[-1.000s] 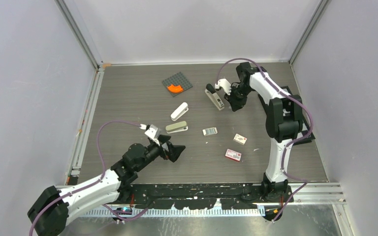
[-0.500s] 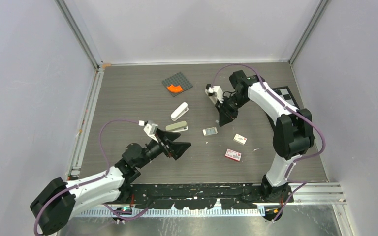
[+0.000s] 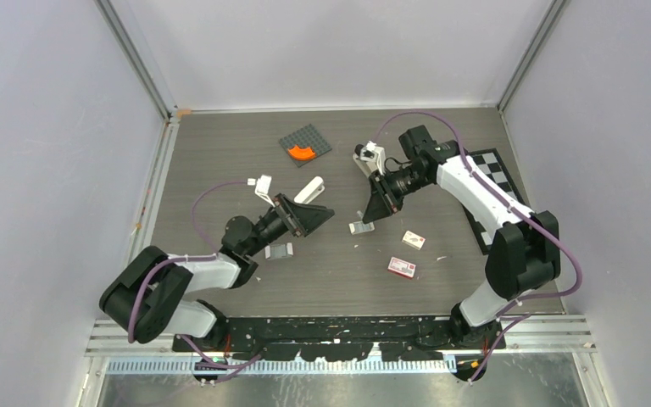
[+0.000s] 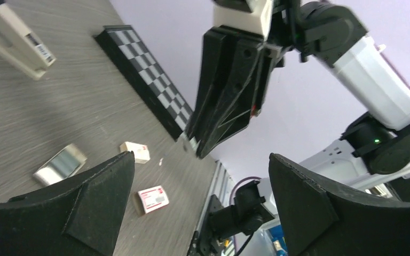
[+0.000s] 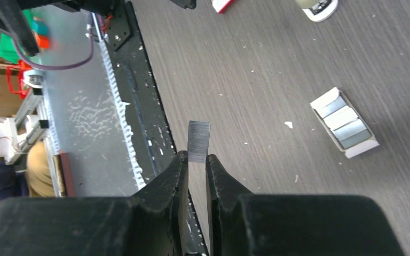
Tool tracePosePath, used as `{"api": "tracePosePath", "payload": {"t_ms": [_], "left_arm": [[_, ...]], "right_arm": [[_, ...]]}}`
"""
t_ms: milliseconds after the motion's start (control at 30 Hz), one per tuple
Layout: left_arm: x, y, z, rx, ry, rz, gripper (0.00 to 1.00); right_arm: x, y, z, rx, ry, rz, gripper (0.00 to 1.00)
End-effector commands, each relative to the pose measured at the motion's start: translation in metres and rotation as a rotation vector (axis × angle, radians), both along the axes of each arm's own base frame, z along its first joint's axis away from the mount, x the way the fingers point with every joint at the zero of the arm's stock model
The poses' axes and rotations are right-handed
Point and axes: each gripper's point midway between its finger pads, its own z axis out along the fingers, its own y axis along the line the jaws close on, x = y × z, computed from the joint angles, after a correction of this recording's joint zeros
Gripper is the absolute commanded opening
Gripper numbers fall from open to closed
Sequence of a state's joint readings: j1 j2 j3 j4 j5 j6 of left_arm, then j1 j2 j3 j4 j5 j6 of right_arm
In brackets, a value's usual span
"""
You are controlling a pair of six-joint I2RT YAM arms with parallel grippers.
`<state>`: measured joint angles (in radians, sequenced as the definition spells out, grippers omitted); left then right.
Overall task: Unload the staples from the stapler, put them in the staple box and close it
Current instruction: Place the staple in the staple box.
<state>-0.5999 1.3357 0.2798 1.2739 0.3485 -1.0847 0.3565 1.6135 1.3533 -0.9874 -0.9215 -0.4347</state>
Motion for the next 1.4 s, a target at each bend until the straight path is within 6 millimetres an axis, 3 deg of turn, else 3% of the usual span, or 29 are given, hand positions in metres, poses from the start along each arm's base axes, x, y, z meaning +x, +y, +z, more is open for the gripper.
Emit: {"api": "tracePosePath", "payload": {"t_ms": [0, 233, 467, 633, 833, 1167, 1367], "left_arm": [[-0.01, -0.007, 0.061, -0.126, -0.167, -0.09, 0.97], [-0.004, -0.013, 0.066, -0.113, -0.208, -0.09, 0.97], [-0.007, -0.011, 0.099, -0.169, -0.27, -0.084, 0.97], [-0.004, -0.012, 0.109, -0.216, -0.228, -0.091, 0.85], [-0.003, -0.012, 0.114, -0.248, -0.199, -0.092, 0.81], [-0.006, -0.013, 0.123, -0.292, -0.17, -0.095, 0.71], [-0.006, -0.019, 0.118, -0.295, -0.128, -0.128, 0.58]], "right_arm": [[-0.006, 0.015, 0.026, 0.138, 0.018, -0.025, 0.16], [-0.01, 0.027, 0.045, 0.261, 0.076, -0.026, 0.16], [-0.012, 0.035, 0.081, 0.36, 0.109, -0.014, 0.16], [-0.012, 0.038, 0.107, 0.399, 0.134, -0.013, 0.15], [-0.014, 0.041, 0.129, 0.439, 0.152, -0.021, 0.15], [-0.017, 0.05, 0.129, 0.434, 0.139, -0.021, 0.16], [-0.016, 0.051, 0.126, 0.426, 0.128, -0.021, 0.16]]}}
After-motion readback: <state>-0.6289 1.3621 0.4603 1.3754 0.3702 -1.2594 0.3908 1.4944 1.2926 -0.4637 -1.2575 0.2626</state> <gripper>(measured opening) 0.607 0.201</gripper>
